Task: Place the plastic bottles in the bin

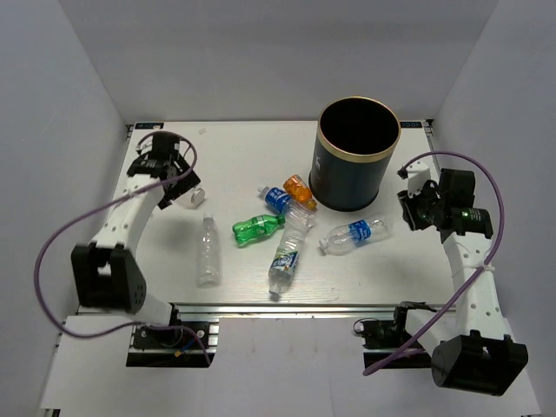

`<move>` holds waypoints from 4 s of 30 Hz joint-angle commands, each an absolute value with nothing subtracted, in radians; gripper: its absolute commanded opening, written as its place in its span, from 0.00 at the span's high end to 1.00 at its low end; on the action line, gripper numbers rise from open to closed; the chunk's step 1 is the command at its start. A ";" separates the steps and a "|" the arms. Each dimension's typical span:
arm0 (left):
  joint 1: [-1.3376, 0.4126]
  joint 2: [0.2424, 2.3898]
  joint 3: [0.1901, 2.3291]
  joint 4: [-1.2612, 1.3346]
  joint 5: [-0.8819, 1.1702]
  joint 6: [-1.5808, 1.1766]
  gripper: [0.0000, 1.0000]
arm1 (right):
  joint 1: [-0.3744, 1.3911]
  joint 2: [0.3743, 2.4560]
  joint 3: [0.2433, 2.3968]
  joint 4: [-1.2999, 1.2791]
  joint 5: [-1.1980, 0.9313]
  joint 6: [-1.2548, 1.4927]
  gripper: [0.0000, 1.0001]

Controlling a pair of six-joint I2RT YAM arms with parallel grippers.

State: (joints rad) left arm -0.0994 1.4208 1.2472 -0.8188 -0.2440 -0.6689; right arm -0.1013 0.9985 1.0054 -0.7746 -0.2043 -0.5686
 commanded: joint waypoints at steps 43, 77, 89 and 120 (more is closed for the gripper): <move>-0.167 1.755 1.584 -0.445 0.114 -0.456 1.00 | -0.101 0.911 0.885 -0.930 -0.463 -0.773 1.00; -0.583 2.385 2.396 0.232 0.830 -0.766 0.32 | -0.101 0.859 0.756 -0.882 -0.620 -0.963 0.47; -0.583 2.313 2.456 0.146 0.643 -0.683 0.00 | -0.098 0.865 0.693 -0.773 -0.730 -1.224 0.10; -0.583 0.982 1.098 -0.530 -0.029 -0.465 0.00 | -0.018 1.336 0.709 -0.492 -0.625 -1.913 0.10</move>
